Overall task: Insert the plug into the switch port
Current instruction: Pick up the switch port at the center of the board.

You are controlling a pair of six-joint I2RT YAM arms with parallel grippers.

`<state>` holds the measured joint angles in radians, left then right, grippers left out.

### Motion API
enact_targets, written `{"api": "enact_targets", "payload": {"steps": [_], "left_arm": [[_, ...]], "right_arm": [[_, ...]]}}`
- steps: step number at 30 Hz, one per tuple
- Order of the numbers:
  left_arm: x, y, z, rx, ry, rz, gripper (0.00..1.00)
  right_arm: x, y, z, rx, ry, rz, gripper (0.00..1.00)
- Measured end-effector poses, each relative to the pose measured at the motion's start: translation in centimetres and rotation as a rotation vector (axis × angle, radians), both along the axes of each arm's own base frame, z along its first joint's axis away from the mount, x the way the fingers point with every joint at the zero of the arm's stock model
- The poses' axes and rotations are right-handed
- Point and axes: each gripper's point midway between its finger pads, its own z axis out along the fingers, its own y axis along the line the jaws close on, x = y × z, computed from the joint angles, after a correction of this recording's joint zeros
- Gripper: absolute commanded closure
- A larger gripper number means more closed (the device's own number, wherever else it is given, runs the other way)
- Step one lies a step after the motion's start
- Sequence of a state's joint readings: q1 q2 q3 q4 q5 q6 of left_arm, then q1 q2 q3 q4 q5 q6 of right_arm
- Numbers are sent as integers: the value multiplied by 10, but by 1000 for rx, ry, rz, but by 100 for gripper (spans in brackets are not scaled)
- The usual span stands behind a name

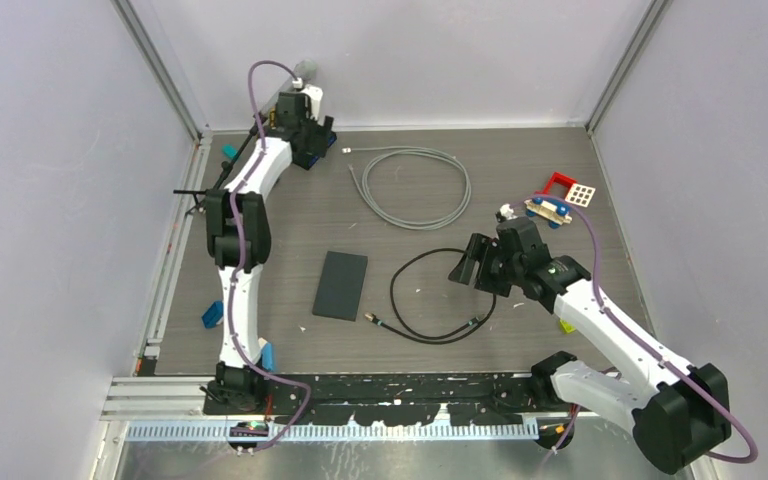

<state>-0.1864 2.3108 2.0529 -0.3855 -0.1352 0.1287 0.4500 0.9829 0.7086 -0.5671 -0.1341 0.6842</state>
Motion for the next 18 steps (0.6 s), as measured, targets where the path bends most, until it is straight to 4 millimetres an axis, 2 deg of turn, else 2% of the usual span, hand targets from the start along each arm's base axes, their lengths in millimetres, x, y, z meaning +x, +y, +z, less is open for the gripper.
{"api": "enact_targets", "payload": {"steps": [4,11,15,18], "left_arm": [[18,13,-9,-37,2,-19,0],[18,1,-64,-62,104,-103,0],[27,-2,-63,-84,90,-130,0],[31,6,-64,-96,83,-130,0]], "right_arm": [[3,5,-4,8,10,17,29],[7,10,-10,12,25,27,29],[8,11,-9,16,20,29,29],[9,11,-9,19,18,30,29]]}}
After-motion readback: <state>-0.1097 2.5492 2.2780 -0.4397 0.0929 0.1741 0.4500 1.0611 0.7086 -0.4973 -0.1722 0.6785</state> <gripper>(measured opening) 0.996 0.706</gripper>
